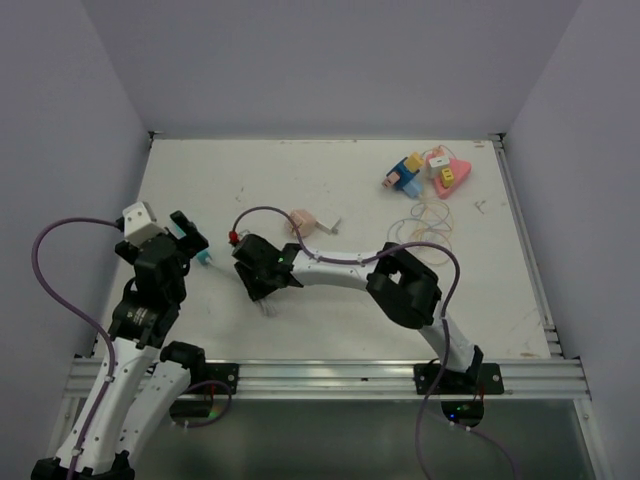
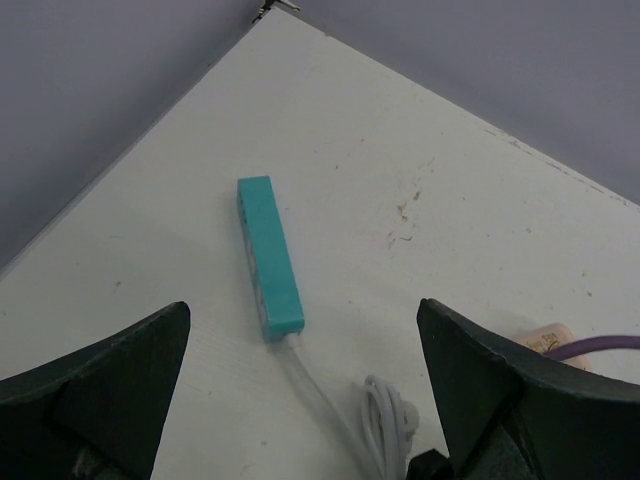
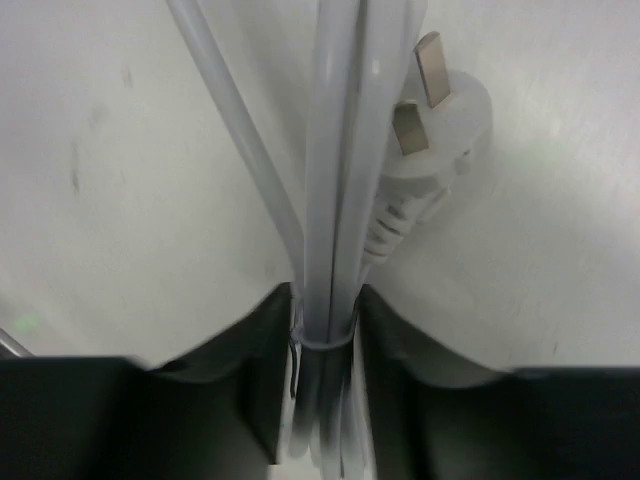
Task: Pull the plug off the socket
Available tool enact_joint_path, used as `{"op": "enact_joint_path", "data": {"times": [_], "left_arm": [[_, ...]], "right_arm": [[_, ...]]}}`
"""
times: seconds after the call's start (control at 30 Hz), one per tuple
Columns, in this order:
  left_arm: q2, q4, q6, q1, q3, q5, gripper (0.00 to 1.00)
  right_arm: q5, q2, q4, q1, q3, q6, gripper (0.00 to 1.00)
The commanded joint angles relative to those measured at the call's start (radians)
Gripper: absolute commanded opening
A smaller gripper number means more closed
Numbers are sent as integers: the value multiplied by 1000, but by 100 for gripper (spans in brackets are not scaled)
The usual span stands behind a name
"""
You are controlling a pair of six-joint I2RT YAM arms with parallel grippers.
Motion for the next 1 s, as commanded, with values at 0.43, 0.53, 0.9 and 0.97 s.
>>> {"op": "enact_joint_path", "data": {"times": [0.43, 0.53, 0.9, 0.97], "left_arm": [[23, 10, -6, 4, 7, 0, 100], [35, 16, 2, 4, 5, 25, 100], [61, 25, 17, 4, 5, 66, 100], [64, 27, 17, 3, 5, 71, 100]], "right_arm": [[53, -380, 194, -220, -128, -132, 85], [182, -501, 161, -283, -214, -140, 85], [515, -673, 81, -599, -377, -61, 95], [504, -666, 81, -669, -380, -48, 95]]}}
